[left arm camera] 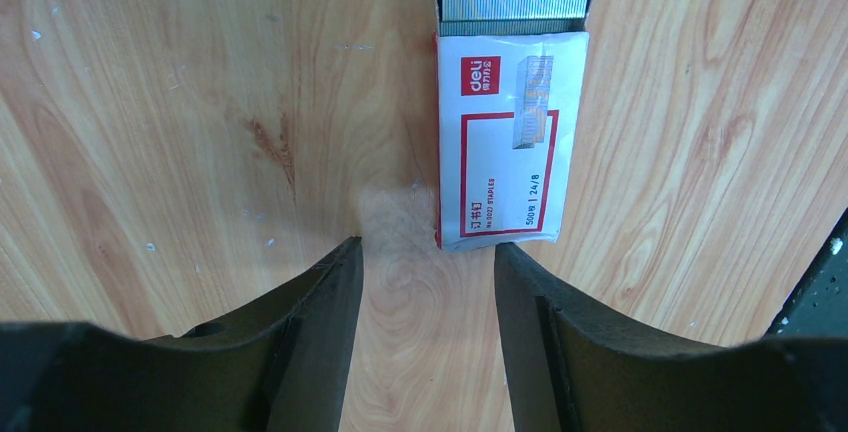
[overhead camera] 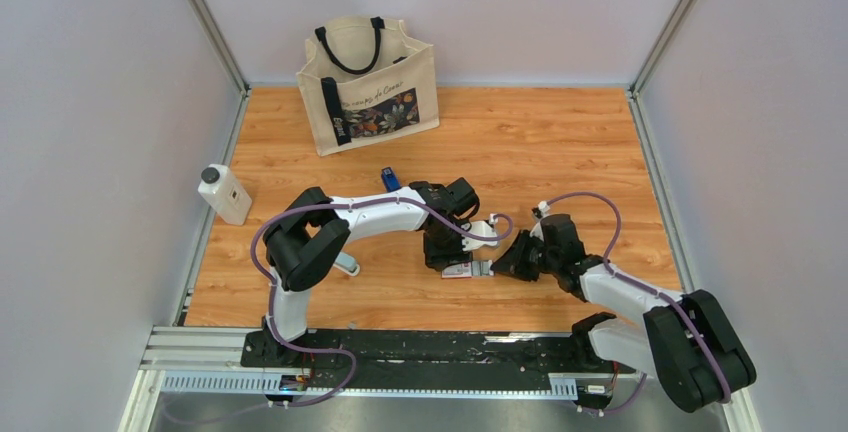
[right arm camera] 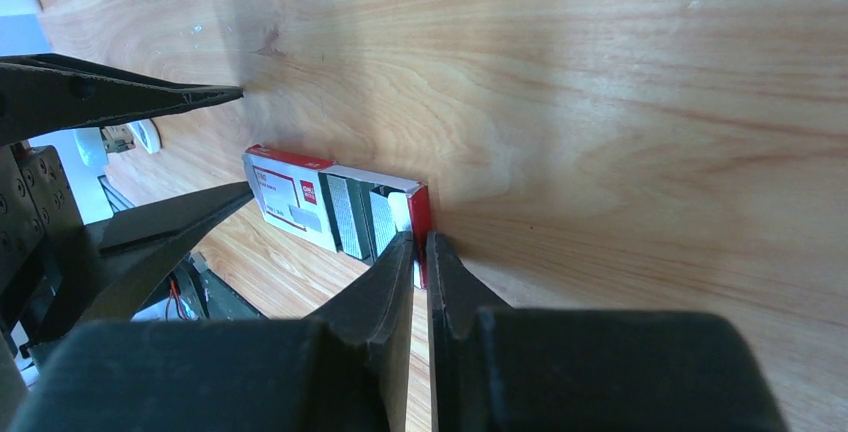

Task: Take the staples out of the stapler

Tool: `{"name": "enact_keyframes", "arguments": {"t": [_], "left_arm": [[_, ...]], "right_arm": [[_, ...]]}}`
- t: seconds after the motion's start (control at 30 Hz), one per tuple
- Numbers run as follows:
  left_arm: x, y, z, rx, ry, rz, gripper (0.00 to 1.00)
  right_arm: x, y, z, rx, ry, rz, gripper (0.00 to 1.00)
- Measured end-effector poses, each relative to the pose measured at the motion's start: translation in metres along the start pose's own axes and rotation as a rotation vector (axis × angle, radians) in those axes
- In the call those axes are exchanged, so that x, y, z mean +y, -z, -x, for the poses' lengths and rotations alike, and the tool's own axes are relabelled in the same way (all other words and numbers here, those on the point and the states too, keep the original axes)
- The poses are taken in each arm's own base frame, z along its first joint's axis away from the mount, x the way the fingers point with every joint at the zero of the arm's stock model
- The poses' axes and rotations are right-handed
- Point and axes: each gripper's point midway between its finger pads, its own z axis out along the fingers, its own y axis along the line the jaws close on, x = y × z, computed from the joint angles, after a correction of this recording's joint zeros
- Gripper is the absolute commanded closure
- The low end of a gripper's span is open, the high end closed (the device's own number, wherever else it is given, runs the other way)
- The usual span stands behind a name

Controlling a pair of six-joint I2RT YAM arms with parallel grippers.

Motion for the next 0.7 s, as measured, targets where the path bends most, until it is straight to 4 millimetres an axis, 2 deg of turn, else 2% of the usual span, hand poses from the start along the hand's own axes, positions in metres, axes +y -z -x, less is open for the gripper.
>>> {"name": "enact_keyframes", "arguments": {"t": [0.7], "left_arm": [[0.000,0.000,0.000,0.002,-0.002,0.001,0.40]], "right_arm": [[0.018,-0.015,-0.010,0.031,0.014,0.032,0.89]]}}
